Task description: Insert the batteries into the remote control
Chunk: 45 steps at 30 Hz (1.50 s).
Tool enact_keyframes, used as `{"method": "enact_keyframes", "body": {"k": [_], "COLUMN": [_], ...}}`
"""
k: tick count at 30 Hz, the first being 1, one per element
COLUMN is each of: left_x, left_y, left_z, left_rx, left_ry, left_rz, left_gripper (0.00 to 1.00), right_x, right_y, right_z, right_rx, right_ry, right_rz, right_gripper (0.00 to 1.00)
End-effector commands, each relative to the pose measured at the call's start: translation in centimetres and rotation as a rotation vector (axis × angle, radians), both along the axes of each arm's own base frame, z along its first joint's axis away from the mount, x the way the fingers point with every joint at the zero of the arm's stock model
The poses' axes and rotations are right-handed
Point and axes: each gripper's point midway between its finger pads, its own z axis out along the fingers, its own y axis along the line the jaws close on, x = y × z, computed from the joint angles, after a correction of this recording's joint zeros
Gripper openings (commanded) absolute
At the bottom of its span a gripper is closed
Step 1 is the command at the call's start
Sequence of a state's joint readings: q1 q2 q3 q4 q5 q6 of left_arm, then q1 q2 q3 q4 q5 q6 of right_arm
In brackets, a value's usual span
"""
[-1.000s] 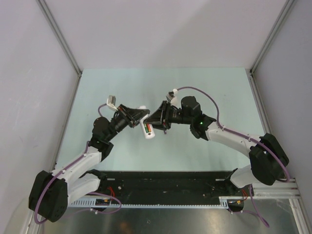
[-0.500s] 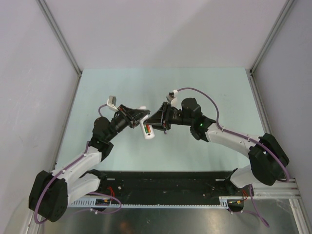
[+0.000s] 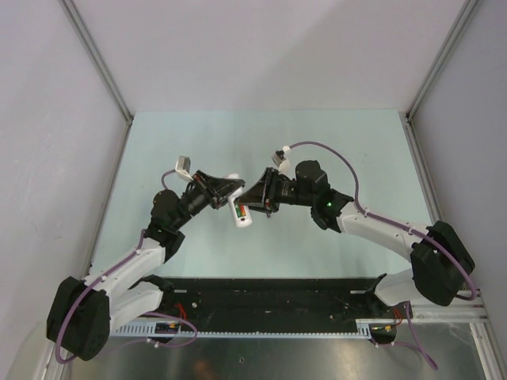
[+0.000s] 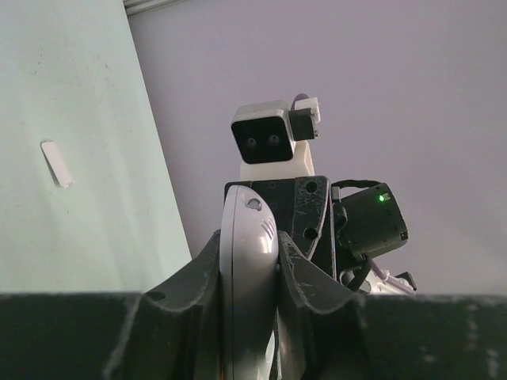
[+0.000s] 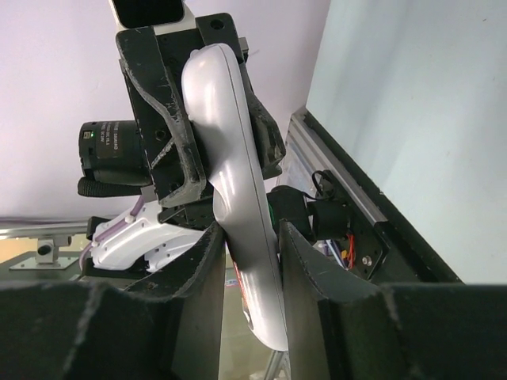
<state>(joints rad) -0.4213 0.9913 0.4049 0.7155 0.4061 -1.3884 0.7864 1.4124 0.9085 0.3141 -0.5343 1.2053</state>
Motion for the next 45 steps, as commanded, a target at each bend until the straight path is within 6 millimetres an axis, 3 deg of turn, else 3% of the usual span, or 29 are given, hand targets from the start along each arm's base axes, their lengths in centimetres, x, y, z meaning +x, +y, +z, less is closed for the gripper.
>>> {"method": "enact_keyframes", "body": {"k": [1, 2, 5, 11, 22, 25, 28, 38, 45], "left_x": [-0.3, -0.3, -0.3, -0.3, -0.2, -0.1, -0.1, -0.5, -0.5], "left_y": [0.6, 0.6, 0.6, 0.6, -0.7, -0.9, -0.9, -0.8, -0.8], "left_z": [5.3, 5.2, 4.2, 3.6, 1.4, 1.1, 1.5, 2.5, 2.7], "left_rx": [-0.090, -0.090, -0.080, -0.071, -0.049, -0.047, -0.049, -0.061, -0.062], "left_ry": [-0.155, -0.153, -0.132, -0.122, -0.039, -0.026, -0.035, -0.063, -0.068], "left_rz": [0.025, 0.026, 0.023, 0.021, -0.057, -0.067, -0.068, -0.073, -0.070], "left_gripper": [0.00, 0.00, 0.00, 0.00, 0.00, 0.00, 0.00, 0.00, 0.00], "right_x": [-1.4, -1.3, -0.8, -0.6, -1.0, -1.2, -1.2, -1.0, -1.1], "right_y": [-0.8, -0.9, -0.6, -0.2, -0.1, -0.1, -0.1, 0.2, 0.3], "right_z": [-3.3, -2.8, -1.2, -0.2, 0.8, 0.6, -0.3, -1.1, -1.2], "right_rx": [-0.114, -0.096, -0.040, -0.005, 0.011, 0.001, -0.028, -0.031, -0.029], "right_ry": [0.035, 0.040, 0.015, 0.001, -0.070, -0.085, -0.073, -0.058, -0.056], "right_rz": [0.029, 0.026, 0.016, 0.021, 0.045, 0.064, 0.069, 0.080, 0.089], "right_gripper": [0.00, 0.20, 0.43, 0.55, 0.63, 0.61, 0.53, 0.01, 0.00]}}
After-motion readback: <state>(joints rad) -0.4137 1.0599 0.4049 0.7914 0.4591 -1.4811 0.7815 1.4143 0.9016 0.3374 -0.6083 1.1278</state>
